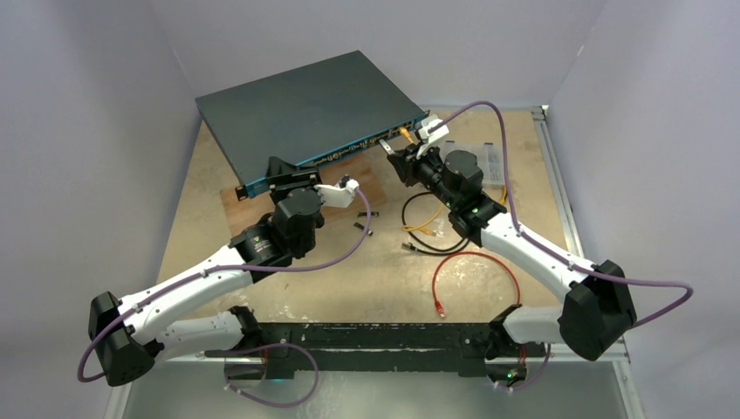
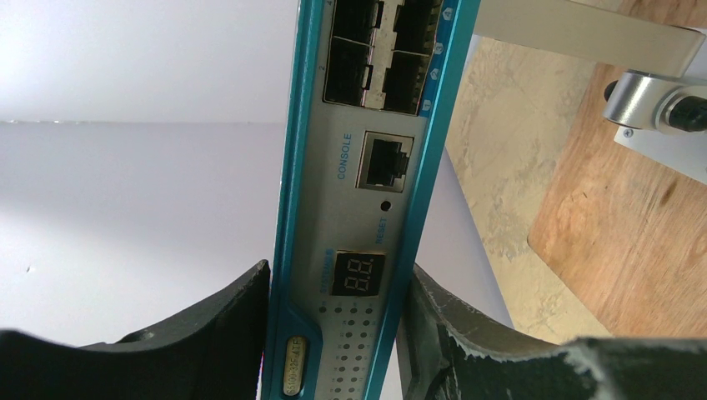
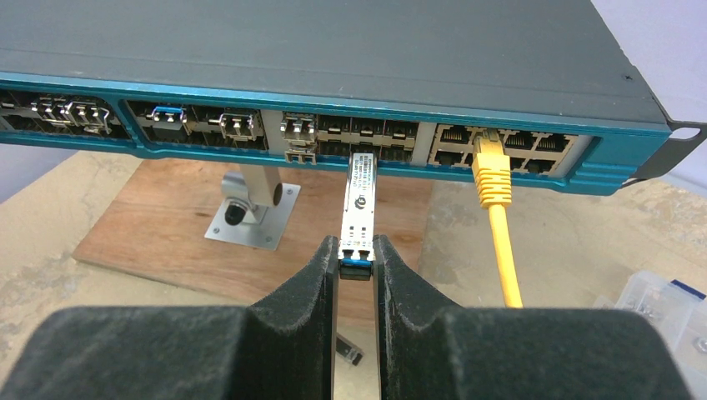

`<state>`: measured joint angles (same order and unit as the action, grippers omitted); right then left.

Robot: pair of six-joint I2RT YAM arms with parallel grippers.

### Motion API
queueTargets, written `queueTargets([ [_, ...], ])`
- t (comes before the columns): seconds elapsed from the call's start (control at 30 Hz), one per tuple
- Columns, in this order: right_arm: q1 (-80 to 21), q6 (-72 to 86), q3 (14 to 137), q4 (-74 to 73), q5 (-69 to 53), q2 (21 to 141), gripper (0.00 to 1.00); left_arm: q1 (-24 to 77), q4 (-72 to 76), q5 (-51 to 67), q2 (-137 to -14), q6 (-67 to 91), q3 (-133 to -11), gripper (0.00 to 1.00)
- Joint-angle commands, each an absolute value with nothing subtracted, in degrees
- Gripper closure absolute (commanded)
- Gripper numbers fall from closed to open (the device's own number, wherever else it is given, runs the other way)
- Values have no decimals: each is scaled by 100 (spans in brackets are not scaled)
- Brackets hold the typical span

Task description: Insert the plug into the switch port

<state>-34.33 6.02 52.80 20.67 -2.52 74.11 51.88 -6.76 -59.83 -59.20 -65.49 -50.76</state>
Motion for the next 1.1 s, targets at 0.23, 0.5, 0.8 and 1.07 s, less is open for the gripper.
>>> queueTargets([
  [0.23,-3367,659,5484,2417,-230,7301,100,5160,-633,-5998,-5766,-6094,-5019,100],
  [0.5,-3365,654,5491,2391,-203,7262,100,5164,-646,-5986,-5761,-6088,-5019,100],
  [0.8,-3366,694,5537,2365,-351,7184,100,5160,-659,-5977,-5774,-6082,-5025,100],
  [1.07,-3365,694,5511,2382,-281,7164,100,5160,-668,-5967,-5783,-6068,-5031,100],
])
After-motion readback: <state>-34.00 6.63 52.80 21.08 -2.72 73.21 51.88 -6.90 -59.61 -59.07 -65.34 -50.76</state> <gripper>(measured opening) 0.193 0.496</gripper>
